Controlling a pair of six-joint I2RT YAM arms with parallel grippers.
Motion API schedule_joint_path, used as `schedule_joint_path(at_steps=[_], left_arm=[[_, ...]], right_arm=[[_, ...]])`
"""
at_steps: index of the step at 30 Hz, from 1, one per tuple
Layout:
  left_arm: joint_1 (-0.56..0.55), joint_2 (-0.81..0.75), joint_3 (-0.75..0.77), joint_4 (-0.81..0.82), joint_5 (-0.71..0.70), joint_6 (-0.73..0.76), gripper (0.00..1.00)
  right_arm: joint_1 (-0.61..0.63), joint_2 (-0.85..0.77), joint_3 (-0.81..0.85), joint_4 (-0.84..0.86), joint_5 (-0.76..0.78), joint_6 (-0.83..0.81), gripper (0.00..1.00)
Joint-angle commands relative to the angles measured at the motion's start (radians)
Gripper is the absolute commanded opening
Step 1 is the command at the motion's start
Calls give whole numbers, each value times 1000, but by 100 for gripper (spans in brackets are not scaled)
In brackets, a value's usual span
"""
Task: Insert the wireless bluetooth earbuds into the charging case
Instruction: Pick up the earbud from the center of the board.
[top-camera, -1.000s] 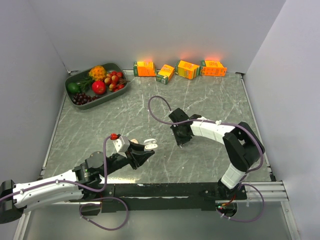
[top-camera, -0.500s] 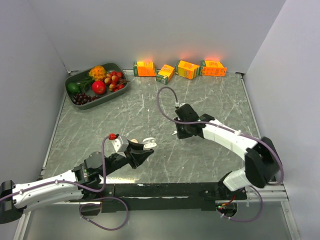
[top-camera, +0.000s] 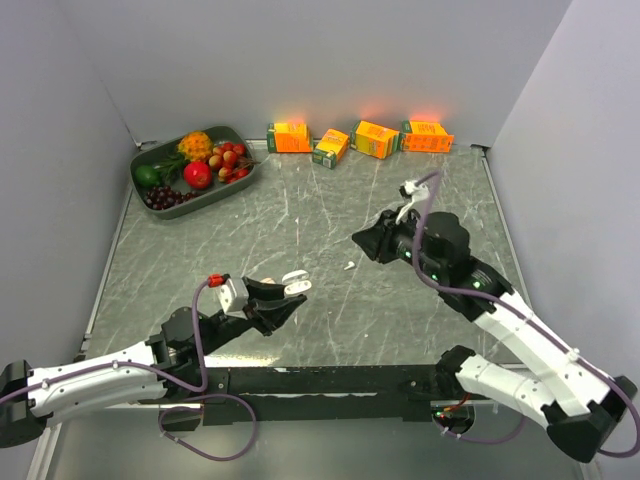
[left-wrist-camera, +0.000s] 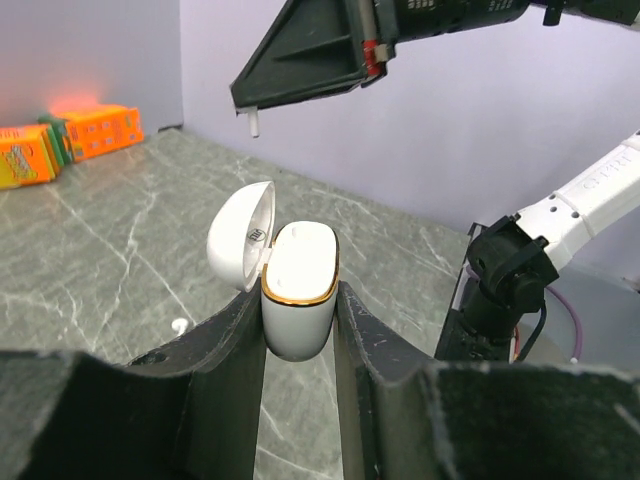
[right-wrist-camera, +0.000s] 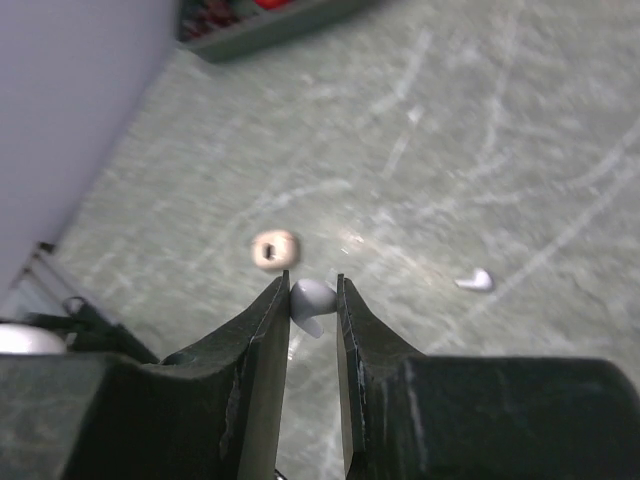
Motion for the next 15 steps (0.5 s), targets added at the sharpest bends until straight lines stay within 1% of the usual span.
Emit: schedule_joint_path(at_steps=[1,2,7,9,13,15], left_arm=[[-6,23,-1,129,69,84,1],[-5,32,0,134,64,89,1],[-5,98,10,209,29,101,1],[-5,143,25,227,20,99,1],[-5,213,42,276,0,99,1],[-5,245,45,327,-5,113,1]], right_arm=[[16,-80,-34,166,-152,-36,0],[29,-114,-57,213,-160,-39,0],[50,-214,-126,304,-201,-66,0],[71,-242,-180,385,-154,-56,0],[116,-278,-217,430,-74,-59,0],[147,-268,-215,432,-65,-75,0]])
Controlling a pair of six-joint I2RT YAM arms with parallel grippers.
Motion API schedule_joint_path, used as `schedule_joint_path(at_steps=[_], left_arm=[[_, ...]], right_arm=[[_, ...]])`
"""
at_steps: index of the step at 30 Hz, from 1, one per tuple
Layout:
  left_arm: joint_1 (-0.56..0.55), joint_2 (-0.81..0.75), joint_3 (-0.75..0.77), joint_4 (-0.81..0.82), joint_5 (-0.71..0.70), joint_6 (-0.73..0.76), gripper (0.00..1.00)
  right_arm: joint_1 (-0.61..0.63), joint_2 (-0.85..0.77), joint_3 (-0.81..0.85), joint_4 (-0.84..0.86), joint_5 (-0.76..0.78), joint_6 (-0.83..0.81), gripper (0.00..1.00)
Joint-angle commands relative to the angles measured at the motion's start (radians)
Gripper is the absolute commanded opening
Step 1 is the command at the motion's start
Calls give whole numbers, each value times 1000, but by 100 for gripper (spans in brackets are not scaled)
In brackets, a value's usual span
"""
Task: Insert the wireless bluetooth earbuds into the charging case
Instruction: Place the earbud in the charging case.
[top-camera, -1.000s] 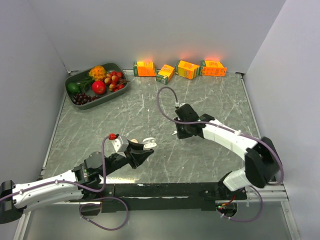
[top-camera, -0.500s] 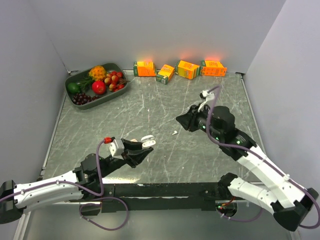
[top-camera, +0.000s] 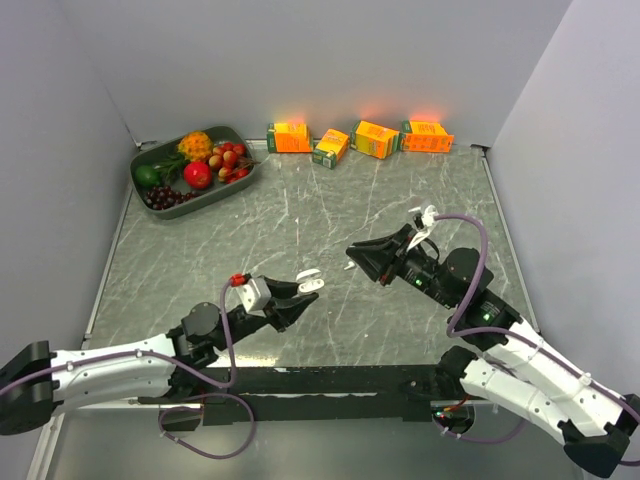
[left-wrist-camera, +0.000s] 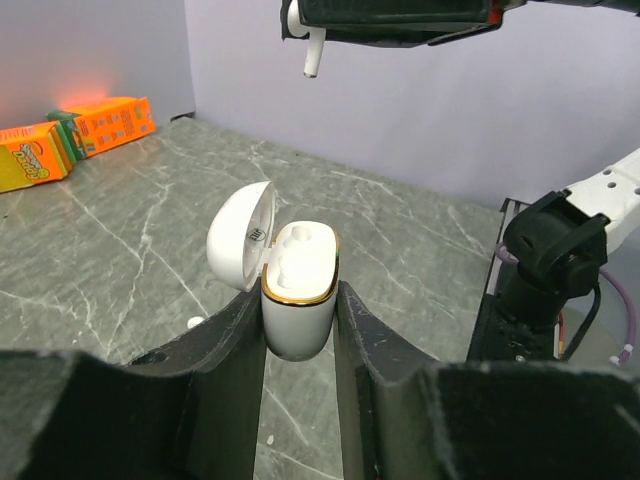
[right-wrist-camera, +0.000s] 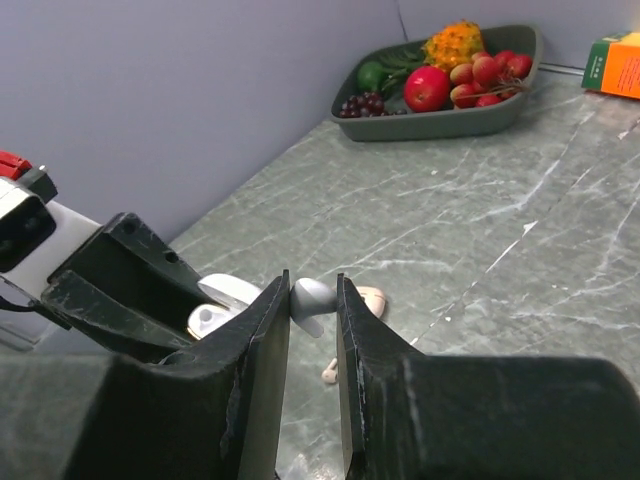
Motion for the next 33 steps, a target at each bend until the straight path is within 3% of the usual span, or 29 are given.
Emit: schedule_joint_path(at_steps=[1,8,14,33], left_arm=[[-5,50,46,153,-22,34,1],[-5,150,63,230,-29,192,1],[-6,206,83,273,-74,238,1],[-5,308,198,215,-94,9,1]], right_arm=[[56,-11,0,106,60,-34,0],[79,26,35,77,72,28,0],[79,55,52,55,57,43,0],[91,69,1,136,135,11,0]])
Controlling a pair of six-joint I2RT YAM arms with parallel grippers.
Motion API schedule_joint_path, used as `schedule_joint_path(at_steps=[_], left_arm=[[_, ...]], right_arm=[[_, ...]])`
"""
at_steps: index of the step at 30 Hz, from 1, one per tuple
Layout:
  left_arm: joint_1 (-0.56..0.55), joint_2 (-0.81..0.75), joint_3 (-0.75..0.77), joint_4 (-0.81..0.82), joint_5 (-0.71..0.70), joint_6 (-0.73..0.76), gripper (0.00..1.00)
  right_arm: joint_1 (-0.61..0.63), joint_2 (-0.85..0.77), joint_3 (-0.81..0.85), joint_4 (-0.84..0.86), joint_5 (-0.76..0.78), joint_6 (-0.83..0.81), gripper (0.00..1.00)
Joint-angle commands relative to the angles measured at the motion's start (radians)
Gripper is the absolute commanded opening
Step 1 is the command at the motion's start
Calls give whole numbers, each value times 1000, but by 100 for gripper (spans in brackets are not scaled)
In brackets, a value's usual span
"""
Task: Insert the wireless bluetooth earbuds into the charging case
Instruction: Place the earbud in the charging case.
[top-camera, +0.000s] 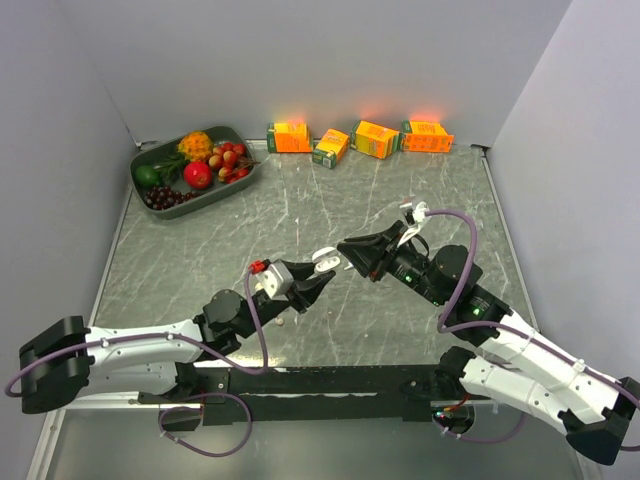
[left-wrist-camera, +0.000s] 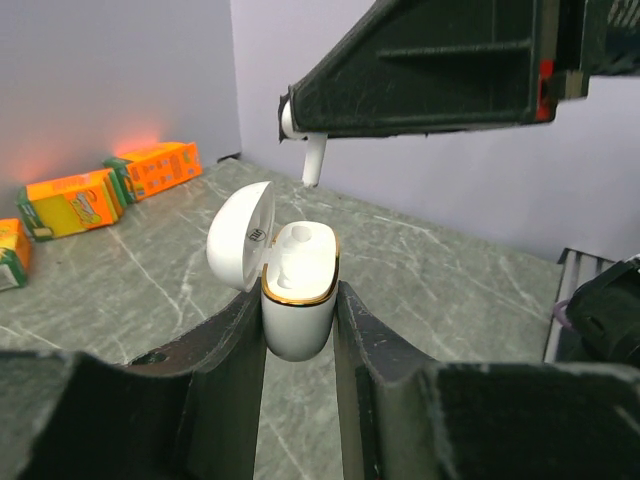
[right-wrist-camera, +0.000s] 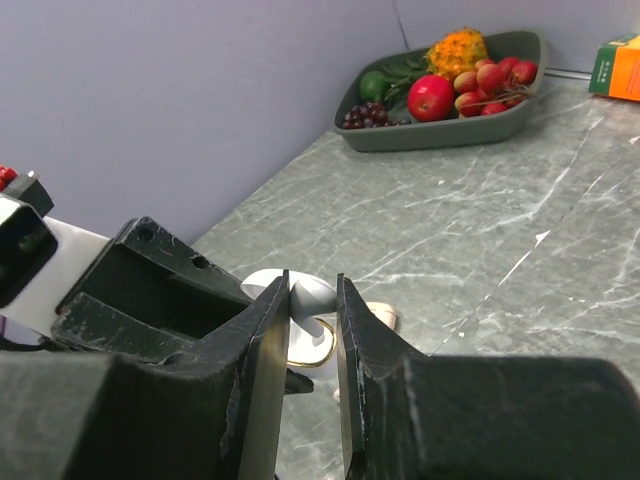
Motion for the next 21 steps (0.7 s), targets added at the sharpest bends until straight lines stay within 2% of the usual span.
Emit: schedule_joint_path(at_steps=[1,21], left_arm=[[-4,15,63,2,-10,-99,1],[-4,34,103,-66,-26,-149,1]], right_arm=[[11,-3,-15,72,42,-11,0],[39,-8,-35,72,67,-48,0]])
